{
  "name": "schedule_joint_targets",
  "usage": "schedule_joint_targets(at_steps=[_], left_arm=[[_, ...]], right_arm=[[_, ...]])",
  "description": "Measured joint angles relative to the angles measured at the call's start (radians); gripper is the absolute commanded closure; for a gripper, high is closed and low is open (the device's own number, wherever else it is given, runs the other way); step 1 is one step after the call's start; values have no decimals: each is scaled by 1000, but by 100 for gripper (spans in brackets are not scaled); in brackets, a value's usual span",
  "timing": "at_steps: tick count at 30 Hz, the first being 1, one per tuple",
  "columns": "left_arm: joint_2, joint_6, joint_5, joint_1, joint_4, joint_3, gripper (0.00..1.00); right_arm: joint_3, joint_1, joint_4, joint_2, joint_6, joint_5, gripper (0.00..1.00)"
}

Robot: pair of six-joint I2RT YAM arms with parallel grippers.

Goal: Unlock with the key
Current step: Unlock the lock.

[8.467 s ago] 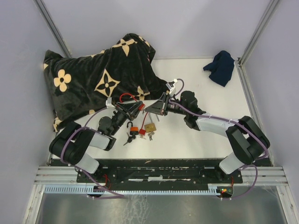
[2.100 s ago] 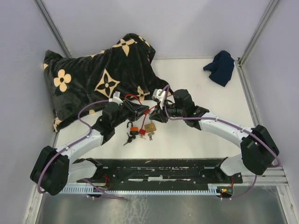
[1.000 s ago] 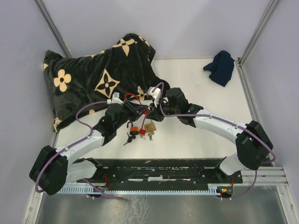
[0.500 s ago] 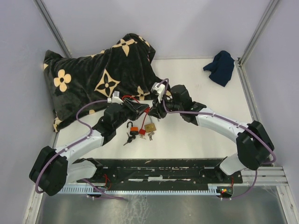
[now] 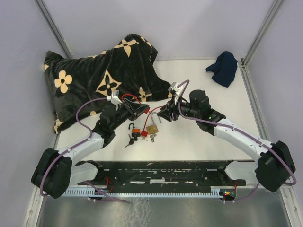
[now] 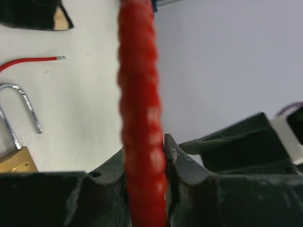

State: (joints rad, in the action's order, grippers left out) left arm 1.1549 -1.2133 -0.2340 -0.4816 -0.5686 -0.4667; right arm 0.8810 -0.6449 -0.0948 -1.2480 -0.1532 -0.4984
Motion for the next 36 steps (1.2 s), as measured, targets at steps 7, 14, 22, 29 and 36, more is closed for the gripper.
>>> schedule_joint_targets(at_steps=[7, 14, 22, 29, 36], left_arm=[[-11, 45, -83, 0, -127, 17, 97], [-19, 73, -101, 6, -168, 18, 97], [-19, 76, -110, 3, -179, 18, 97], [-19, 75, -108, 3, -173, 19, 97], [-23, 74, -107, 2, -172, 27, 97]], right_arm=[[-89, 1, -145, -47, -54, -28, 57], [-89, 1, -283, -112, -94, -87, 61], [-89, -2, -290, -117, -84, -105, 61], [-89, -13, -219, -78, -16, -81, 63], [-76, -78, -218, -87, 21, -45, 63]])
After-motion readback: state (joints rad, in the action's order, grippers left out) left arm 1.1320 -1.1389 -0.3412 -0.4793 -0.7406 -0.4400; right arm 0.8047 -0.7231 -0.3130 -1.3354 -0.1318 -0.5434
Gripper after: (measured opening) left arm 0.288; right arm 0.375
